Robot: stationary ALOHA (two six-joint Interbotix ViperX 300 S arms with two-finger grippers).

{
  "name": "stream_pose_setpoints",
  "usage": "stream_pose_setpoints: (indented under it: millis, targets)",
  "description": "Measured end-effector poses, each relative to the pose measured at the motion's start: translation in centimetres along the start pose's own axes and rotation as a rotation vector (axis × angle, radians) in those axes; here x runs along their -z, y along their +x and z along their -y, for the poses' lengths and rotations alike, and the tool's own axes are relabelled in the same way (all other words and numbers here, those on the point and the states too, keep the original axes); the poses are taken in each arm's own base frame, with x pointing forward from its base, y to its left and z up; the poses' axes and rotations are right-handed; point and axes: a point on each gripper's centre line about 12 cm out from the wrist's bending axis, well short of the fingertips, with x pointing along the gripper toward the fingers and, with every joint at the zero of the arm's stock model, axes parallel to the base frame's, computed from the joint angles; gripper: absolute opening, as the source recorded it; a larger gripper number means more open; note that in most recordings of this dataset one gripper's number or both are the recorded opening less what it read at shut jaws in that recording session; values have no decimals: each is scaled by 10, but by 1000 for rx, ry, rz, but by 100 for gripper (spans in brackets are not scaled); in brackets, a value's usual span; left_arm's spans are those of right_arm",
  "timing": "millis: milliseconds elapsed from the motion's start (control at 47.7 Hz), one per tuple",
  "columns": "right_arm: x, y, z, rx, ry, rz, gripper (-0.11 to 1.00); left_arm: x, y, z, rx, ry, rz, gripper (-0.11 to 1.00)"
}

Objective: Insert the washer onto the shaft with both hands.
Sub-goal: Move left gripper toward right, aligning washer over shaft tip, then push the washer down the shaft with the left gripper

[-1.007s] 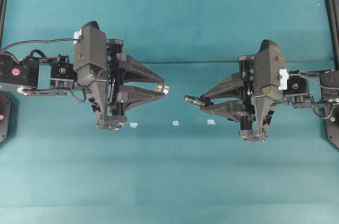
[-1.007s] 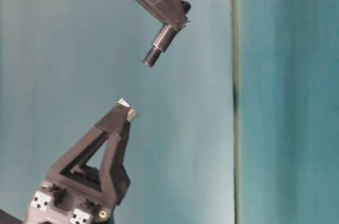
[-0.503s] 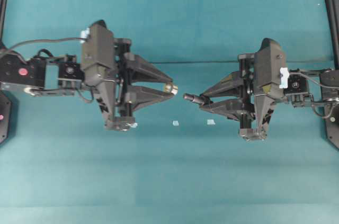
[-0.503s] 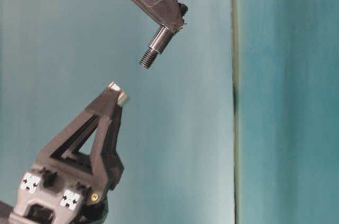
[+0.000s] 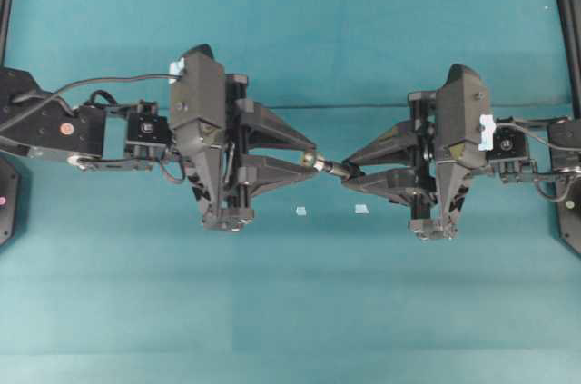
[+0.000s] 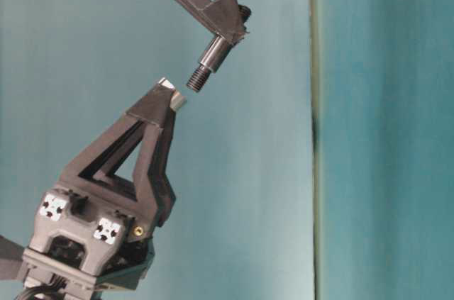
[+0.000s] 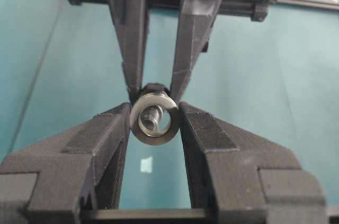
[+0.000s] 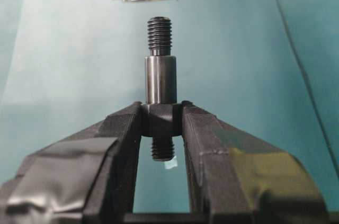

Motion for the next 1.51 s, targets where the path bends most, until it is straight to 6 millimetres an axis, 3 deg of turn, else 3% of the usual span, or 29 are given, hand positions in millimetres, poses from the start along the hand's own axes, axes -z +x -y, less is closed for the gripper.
stream_pose_setpoints:
  millis: [881, 1510]
  targets:
    - [-2, 0, 1, 0, 0, 19, 0, 15, 4, -4, -10, -5, -41, 36]
    - [-10, 0, 2, 0, 4, 85, 0, 3, 3, -6, -8, -5, 59, 36]
